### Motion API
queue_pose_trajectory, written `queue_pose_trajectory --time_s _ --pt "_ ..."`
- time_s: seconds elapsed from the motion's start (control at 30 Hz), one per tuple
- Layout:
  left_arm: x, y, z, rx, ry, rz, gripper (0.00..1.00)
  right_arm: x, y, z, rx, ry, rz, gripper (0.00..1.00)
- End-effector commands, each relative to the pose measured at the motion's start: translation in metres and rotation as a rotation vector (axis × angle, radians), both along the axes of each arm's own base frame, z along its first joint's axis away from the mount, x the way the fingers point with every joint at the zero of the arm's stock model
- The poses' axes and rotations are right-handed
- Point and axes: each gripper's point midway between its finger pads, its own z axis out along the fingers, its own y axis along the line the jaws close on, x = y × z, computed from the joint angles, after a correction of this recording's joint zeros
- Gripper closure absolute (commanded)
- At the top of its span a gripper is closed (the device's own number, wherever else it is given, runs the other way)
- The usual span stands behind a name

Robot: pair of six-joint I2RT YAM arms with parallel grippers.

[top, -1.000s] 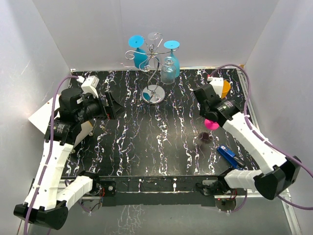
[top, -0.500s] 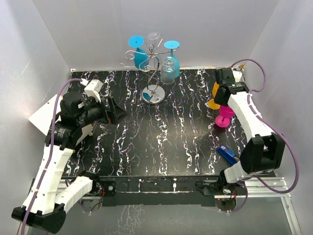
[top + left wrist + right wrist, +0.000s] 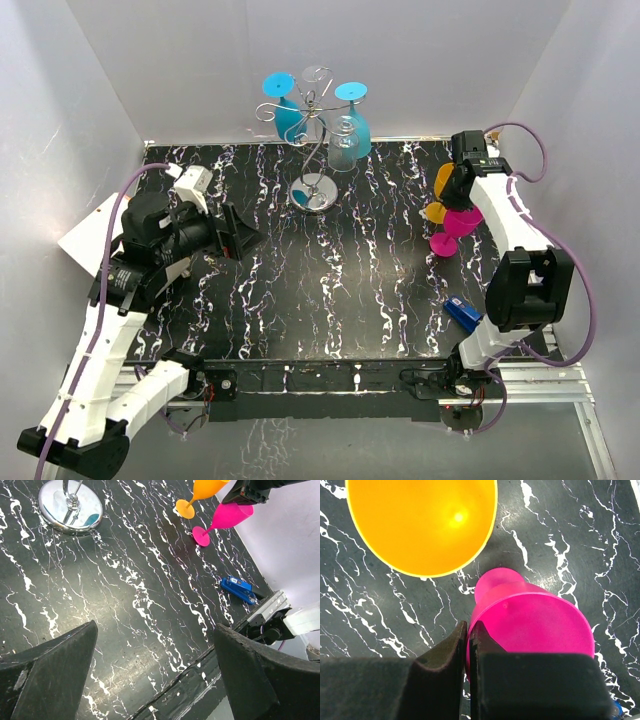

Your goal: Take the wine glass off the wine glass rack

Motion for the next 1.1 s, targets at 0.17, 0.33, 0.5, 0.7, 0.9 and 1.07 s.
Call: queue_pose_trajectory --time_s 0.17,0.33,0.5,0.7,0.9,1.07 --pt "-0.002 0.001 0.001 -0.001 -0.023 0.003 0.01 0.023 -0.002 0.01 0.005 -0.052 -0.039 0.97" --pt "-0.001 0.0 0.001 -0.007 -0.012 0.005 0.01 0.022 -0.006 0.015 -0.01 -0.064 -0.063 0.69" --pt "0.003 -0.001 -0.001 -0.028 0.028 0.033 0.01 0.021 -0.007 0.044 -0.017 -0.134 -0.055 0.42" --pt "0.011 0.001 -0.012 -0.059 0.12 0.112 0.01 0.011 0.003 0.101 0.007 -0.317 0.034 0.06" --pt "0.016 0.001 -0.013 -0.137 0.199 0.196 0.01 -0.02 0.063 0.153 0.192 -0.499 0.362 0.01" --pt "0.019 0.005 -0.007 -0.193 0.232 0.27 0.01 -0.072 0.142 0.167 0.518 -0.602 0.728 0.02"
